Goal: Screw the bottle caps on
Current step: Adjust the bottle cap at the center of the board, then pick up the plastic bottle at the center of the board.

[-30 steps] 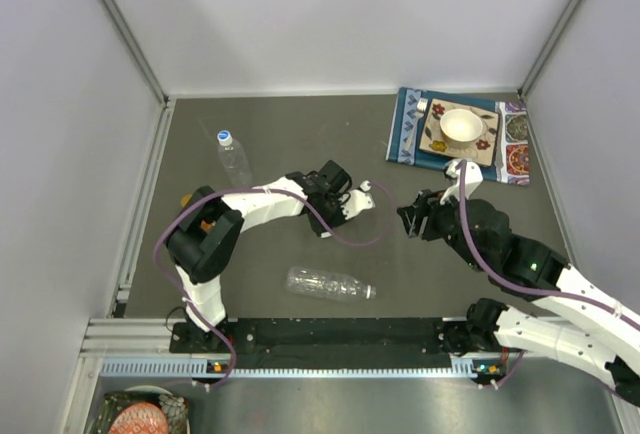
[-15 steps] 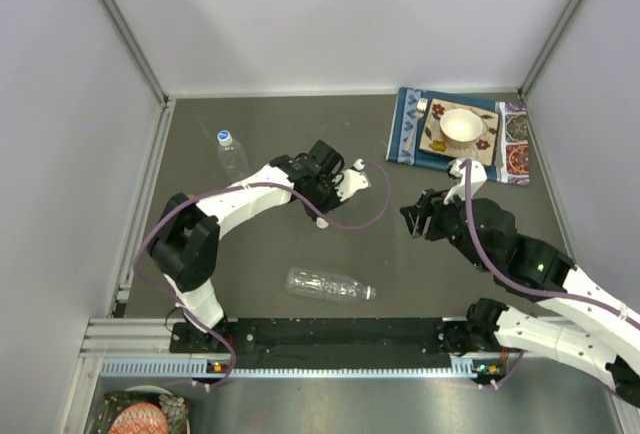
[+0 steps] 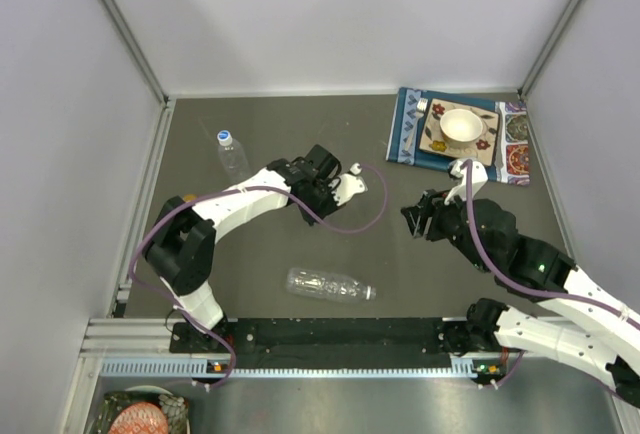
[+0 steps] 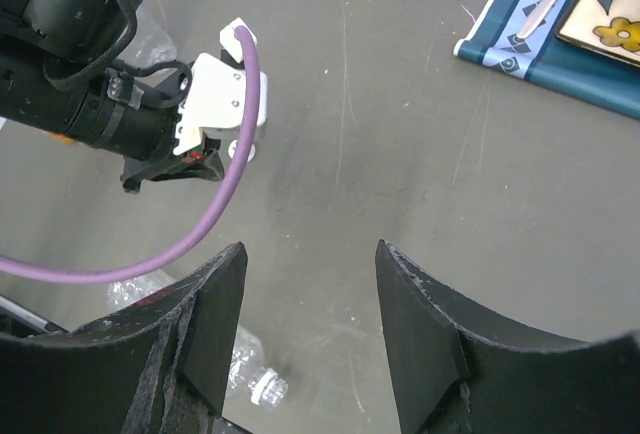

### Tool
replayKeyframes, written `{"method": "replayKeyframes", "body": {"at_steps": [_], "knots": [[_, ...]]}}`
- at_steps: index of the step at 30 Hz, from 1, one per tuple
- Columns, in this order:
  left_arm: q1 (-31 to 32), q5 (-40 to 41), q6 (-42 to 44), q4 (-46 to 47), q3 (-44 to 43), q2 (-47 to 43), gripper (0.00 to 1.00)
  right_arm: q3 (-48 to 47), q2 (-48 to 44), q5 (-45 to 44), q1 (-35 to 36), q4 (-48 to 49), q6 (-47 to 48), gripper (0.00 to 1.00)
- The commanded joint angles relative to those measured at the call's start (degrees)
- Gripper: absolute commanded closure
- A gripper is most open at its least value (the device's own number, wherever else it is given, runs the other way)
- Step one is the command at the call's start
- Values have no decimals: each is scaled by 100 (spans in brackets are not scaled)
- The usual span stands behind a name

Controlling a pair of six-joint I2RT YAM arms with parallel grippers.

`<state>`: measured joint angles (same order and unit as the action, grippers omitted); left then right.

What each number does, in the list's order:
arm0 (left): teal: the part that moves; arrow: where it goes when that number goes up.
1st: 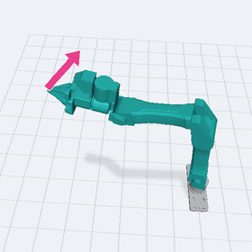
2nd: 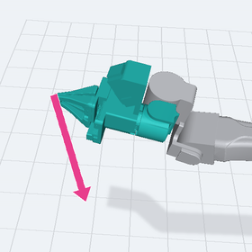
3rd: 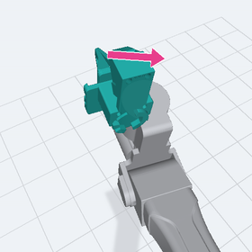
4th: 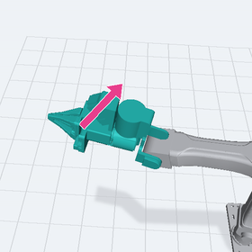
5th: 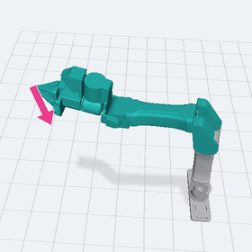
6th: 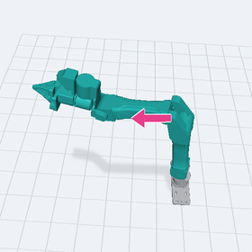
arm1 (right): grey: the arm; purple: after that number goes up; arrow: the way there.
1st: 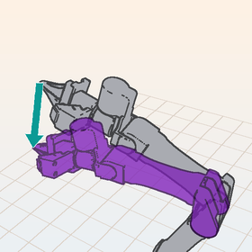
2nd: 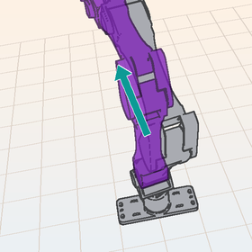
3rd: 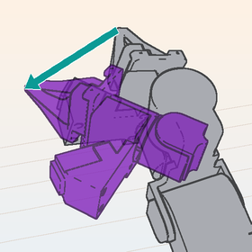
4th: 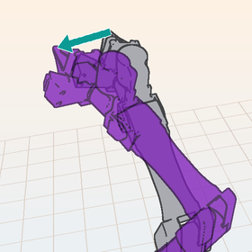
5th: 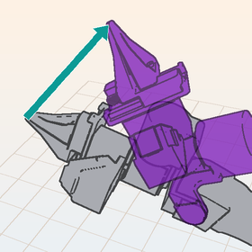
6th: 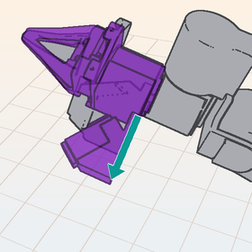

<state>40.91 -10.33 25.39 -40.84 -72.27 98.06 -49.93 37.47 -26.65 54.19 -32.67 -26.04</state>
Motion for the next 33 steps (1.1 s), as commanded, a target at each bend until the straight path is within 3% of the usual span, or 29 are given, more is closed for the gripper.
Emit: {"method": "replayKeyframes", "body": {"at_steps": [1,3,6,10,11,13,14,19,23,25,27,29,31,33], "knots": [[-135,460,-121,523,-24,-121,99,-87,-100,-24,-49,41,-41,45],[-371,488,-157,603,-111,-7,97,-61,-109,-7,-49,41,-41,45],[-670,462,-183,507,-349,282,78,-34,-109,-7,-49,32,-50,45],[-821,85,-148,340,-315,494,61,-8,-117,-41,-49,41,-50,41],[-812,49,-148,349,-262,503,49,1,-117,-59,-49,41,-59,41],[-812,-48,-183,427,-122,503,35,27,-109,-51,-49,50,-85,40],[-812,-66,-201,506,-77,512,19,27,-117,-50,-49,50,-76,40],[-970,-363,-306,560,-6,320,15,71,-39,90,-49,102,38,33],[-1356,-891,-193,341,-6,-635,15,89,486,257,-41,216,371,21],[-1410,-1146,88,77,64,-1085,15,2,891,319,-84,252,512,22],[-1419,-1357,473,-212,99,-1744,15,-43,1339,397,-242,400,504,32],[-1419,-1839,782,-617,178,-2506,12,36,1455,634,-610,567,434,30],[-1401,-2513,1301,-784,563,-3062,2,97,1473,854,-1101,682,232,15],[-1121,-2606,1730,-1389,644,-3293,2,133,1412,1020,-1401,718,39,2]]}}
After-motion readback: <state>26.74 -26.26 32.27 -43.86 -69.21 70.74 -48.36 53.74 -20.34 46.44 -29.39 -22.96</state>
